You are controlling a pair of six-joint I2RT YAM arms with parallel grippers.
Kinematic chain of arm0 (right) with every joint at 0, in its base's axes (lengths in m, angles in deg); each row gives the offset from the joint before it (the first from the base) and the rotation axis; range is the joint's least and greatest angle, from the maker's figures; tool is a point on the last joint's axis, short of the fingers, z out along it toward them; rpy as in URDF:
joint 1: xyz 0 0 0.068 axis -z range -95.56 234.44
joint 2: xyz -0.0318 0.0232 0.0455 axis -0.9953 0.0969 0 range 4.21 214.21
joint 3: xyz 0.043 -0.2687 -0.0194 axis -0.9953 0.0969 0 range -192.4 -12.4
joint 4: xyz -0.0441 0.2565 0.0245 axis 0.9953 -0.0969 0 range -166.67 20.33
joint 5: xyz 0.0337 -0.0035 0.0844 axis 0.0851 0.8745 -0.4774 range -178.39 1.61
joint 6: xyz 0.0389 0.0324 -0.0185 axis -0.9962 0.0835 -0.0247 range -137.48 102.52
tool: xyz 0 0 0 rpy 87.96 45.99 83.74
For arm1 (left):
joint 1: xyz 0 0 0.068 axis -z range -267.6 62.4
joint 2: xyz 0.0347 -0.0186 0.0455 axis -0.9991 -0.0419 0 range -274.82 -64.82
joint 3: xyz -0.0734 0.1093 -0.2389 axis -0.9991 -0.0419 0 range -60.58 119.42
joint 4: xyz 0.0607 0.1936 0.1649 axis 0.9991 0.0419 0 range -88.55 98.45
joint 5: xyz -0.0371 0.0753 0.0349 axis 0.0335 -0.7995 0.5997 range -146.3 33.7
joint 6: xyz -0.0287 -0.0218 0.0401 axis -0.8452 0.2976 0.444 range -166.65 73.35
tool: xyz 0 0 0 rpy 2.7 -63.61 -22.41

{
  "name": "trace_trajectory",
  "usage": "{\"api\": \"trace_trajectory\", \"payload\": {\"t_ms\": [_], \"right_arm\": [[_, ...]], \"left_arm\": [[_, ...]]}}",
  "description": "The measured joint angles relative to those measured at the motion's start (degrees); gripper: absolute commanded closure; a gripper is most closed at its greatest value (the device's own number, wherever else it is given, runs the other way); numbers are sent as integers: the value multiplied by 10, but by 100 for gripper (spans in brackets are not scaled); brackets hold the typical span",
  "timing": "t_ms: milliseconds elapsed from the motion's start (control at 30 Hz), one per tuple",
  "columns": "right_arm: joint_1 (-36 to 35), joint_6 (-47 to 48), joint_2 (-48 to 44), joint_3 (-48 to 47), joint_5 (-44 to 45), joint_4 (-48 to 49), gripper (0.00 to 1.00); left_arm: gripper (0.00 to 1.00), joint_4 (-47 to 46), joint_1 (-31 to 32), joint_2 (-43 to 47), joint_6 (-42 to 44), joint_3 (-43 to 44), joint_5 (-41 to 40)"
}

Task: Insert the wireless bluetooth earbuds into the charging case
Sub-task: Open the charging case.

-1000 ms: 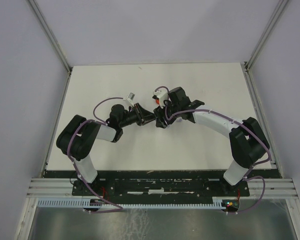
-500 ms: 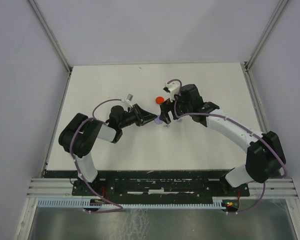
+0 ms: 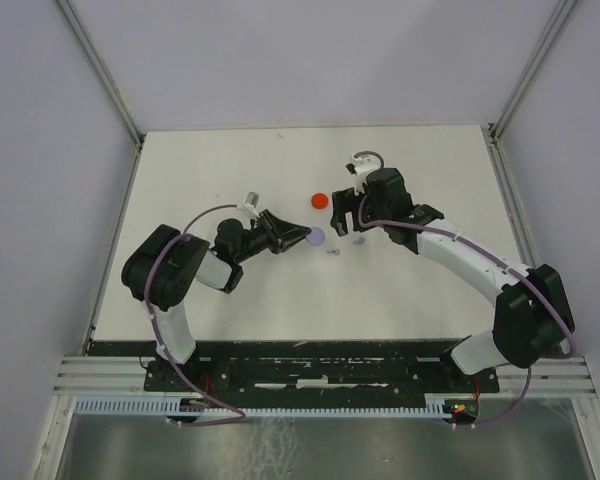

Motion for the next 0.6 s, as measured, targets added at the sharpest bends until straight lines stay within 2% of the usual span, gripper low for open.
{"api": "trace_trajectory", "payload": {"t_ms": [300, 600], "right_arm": [[-20, -16, 28, 0, 4, 7, 8], [-37, -21, 67, 0, 4, 15, 8]], "left_arm": [[97, -124, 0, -52, -90, -33, -35], [97, -162, 0, -57, -116, -41, -59]]}}
